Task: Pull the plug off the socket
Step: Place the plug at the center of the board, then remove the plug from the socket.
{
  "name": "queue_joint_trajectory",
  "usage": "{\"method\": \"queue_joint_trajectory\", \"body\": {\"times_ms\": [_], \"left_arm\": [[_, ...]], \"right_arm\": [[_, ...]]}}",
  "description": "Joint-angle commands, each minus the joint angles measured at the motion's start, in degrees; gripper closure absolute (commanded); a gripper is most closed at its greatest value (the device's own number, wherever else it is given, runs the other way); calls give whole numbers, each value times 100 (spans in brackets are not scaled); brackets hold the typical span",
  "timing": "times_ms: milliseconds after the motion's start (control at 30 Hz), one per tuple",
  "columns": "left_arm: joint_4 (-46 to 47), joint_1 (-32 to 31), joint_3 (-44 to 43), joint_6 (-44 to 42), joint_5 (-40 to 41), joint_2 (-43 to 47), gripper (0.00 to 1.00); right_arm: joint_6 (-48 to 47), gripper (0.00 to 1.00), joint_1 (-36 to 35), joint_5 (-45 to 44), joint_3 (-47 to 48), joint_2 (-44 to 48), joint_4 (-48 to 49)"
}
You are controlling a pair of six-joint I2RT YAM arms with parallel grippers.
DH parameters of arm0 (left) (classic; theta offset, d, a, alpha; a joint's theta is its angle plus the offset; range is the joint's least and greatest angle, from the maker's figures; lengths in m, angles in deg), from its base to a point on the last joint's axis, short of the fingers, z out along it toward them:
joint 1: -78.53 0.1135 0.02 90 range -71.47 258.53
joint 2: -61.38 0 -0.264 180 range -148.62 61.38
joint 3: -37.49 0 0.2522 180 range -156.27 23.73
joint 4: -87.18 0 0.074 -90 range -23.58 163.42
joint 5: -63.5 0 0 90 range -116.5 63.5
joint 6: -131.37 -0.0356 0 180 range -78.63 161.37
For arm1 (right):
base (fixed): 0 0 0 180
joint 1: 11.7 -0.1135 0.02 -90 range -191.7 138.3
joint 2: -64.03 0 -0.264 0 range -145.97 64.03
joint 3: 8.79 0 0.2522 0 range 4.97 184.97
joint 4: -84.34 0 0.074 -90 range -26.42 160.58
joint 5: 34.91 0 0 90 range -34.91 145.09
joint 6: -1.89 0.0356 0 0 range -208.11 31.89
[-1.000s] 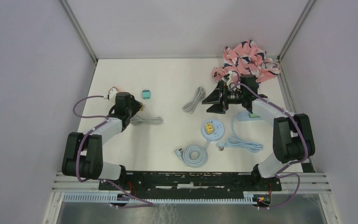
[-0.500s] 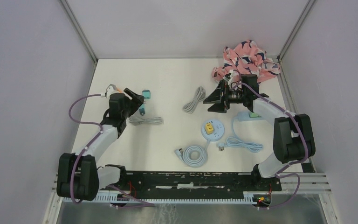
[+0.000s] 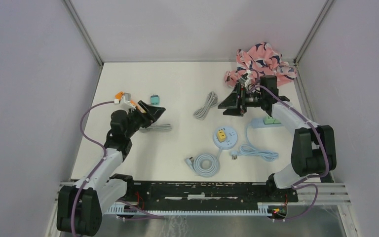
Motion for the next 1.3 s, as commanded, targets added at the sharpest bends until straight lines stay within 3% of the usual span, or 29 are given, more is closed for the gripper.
{"method": "queue_joint_trajectory", "body": {"times_ms": [0, 367, 600, 1033, 1267], "left_arm": [[843, -324, 166, 18, -759, 268, 20], [1847, -2317, 316, -625, -287, -58, 19], [2621, -3246, 581, -1142, -23, -267, 19], [3106, -4951, 685, -3305, 1078, -886, 17], [4552, -5308, 886, -4172, 1537, -1770, 15]], "right_arm": [[-515, 0, 47, 173, 350, 234, -294], [-1319, 0, 172, -1, 515, 628, -912], [-1836, 0, 192, -142, 648, 791, -1313], [-2839, 0, 202, -464, 787, 918, -1926], [-3339, 0, 222, -669, 824, 951, -2195]]}}
